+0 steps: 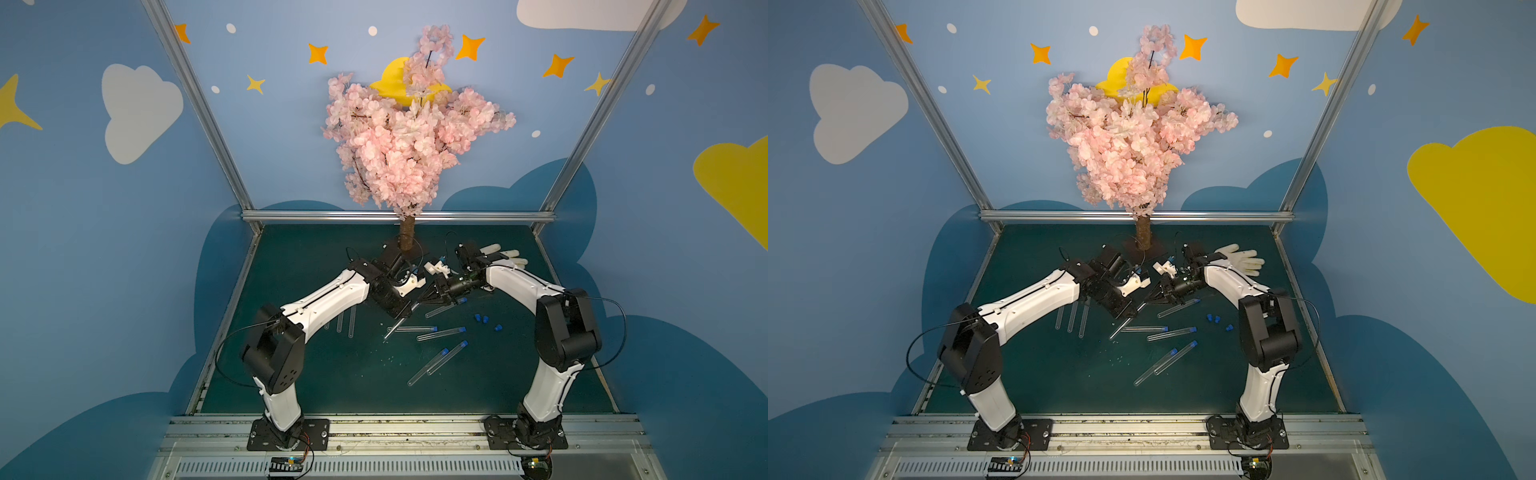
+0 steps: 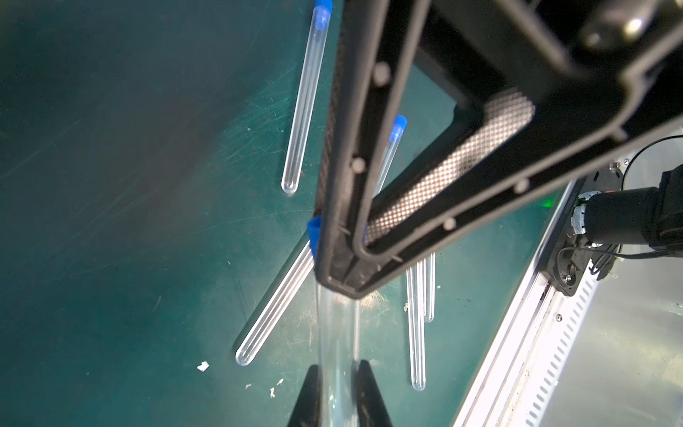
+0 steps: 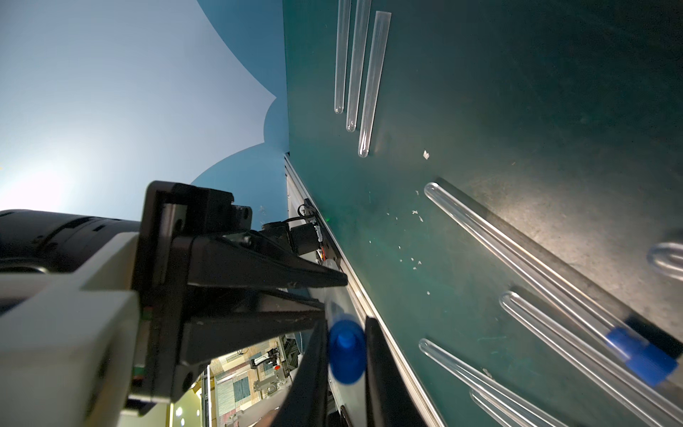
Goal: Remove stoppers from test tubes
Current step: Open the stopper on the test tube.
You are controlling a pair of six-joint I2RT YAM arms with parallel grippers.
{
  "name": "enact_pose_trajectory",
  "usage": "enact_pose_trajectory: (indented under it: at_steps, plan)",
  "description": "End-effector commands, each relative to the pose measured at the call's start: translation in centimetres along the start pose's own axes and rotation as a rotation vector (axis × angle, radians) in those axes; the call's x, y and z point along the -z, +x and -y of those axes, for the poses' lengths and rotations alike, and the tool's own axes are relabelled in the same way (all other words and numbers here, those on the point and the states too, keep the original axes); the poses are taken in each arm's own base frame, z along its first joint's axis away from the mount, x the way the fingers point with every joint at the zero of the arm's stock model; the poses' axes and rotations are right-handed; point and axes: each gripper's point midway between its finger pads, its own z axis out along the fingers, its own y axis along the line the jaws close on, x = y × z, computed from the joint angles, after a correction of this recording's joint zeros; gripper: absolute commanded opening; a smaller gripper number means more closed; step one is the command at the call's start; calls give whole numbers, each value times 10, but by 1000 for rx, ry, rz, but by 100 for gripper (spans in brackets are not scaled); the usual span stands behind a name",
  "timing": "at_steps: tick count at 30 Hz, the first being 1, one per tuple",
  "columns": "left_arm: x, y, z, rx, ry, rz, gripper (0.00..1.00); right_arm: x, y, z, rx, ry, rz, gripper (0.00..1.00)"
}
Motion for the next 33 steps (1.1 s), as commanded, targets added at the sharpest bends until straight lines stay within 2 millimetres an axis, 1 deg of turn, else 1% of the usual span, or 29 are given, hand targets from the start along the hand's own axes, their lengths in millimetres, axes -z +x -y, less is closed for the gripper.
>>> enact_pose_trajectory:
  at_steps: [1, 8, 19, 27, 30, 33]
  plan:
    - [8, 24, -6, 25, -40, -69, 7, 13, -4, 5, 27, 87, 26, 7]
    - [8, 27, -11, 16, -67, -88, 7, 19, 1, 4, 46, 144, 10, 6]
    - [11, 37, -13, 29, -72, -99, 6, 28, -4, -4, 107, 164, -5, 6]
    - [10, 37, -17, 34, -74, -101, 6, 27, -11, -21, 131, 62, 11, 7]
    - [9, 38, -18, 36, -75, -105, 6, 27, -14, -25, 135, 38, 26, 8]
    - [9, 38, -18, 35, -73, -108, 6, 27, -15, -24, 136, 44, 31, 8]
